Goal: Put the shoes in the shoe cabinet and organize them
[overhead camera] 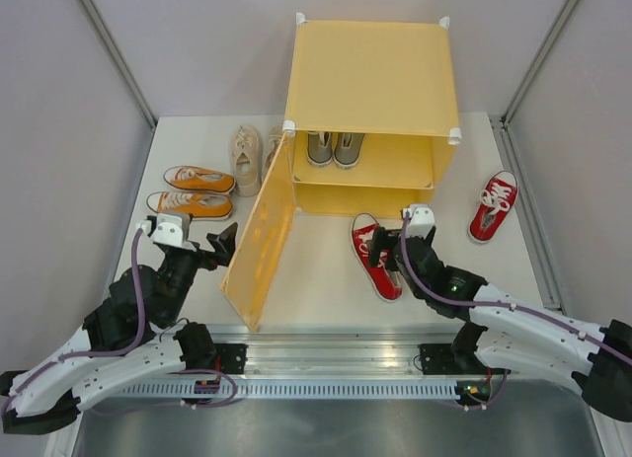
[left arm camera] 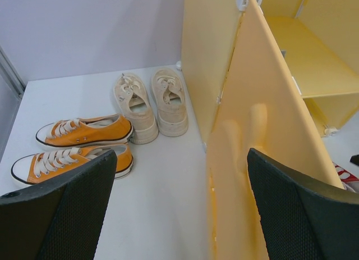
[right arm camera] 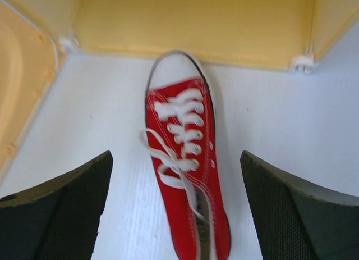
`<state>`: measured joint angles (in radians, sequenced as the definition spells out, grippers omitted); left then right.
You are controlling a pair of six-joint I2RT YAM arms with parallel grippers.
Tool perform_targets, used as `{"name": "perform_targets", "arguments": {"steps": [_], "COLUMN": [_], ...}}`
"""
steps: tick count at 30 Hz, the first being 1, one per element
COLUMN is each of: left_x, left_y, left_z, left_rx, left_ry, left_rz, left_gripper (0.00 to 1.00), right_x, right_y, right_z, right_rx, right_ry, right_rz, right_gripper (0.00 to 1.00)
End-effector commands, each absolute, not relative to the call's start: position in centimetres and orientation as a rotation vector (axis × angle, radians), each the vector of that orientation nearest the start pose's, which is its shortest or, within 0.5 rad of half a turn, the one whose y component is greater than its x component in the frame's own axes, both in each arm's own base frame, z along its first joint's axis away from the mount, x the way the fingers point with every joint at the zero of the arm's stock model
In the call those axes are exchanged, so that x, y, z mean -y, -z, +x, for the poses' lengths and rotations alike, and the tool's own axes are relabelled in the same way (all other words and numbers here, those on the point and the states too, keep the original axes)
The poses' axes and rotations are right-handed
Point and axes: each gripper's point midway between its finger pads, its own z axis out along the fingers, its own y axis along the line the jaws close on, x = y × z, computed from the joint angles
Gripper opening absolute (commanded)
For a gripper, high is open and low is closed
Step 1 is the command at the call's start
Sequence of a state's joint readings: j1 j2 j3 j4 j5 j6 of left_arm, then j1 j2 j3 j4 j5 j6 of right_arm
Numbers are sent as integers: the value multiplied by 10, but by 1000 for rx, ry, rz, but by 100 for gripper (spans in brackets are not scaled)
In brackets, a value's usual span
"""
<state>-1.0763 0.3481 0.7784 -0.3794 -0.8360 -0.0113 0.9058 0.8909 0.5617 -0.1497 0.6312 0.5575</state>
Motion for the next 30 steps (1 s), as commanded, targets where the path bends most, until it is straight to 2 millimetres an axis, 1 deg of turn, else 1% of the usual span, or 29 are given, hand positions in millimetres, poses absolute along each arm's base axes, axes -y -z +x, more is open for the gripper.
{"name": "perform_targets", "arguments": {"steps": [1,3,4,5,6,7,8,10,11,12,14,20,25,27,28,30], "left_x": [85,85,85,85,85,85,85,84,84,84,84,86,86,86,86,87], "left_y": [-338,-337,-337,-337,-336,-336,-336,-335,-336,-336,-335,-335,-335,-335,-335,-335], "left_z": [189,189,190,190,190,190,190,190,190,190,191,191,191,191,191,191], "left_rx": [-1514,-1516,-1517,-1517,-1519,-1519,-1518,-1521,-1520,-1520,-1522,-1524,-1523,-1524,-1523,-1524], "left_ry": [288,286,284,284,281,279,280,275,277,275,273,274,275,275,276,277], "left_rz": [125,127,126,126,127,127,126,126,125,123,125,132,131,133,132,136], "left_gripper": [100,100,100,100,100,100,100,100,100,100,100,100,100,100,100,100], "right_x": [-186,-183,-184,-185,-185,-189,-191,-196,-197,-203,-207,-212,-201,-197,-196,-197], "right_y": [-125,-110,-106,-96,-91,-91,-80,-72,-62,-60,-54,-40,-19,-15,-11,-11], "right_z": [238,239,240,241,241,244,244,244,244,242,240,234,232,234,234,236], "right_rx": [-2029,-2050,-2048,-2069,-2082,-2072,-2097,-2112,-2133,-2133,-2140,-2166,-2222,-2230,-2241,-2242], "right_ry": [-353,-306,-302,-278,-263,-273,-251,-262,-254,-291,-323,-365,-272,-231,-217,-210], "right_rz": [-42,-53,-57,-75,-89,-87,-106,-115,-127,-134,-133,-161,-143,-133,-136,-134], "right_gripper": [98,98,98,98,98,98,98,98,98,98,98,98,98,98,97,93]}}
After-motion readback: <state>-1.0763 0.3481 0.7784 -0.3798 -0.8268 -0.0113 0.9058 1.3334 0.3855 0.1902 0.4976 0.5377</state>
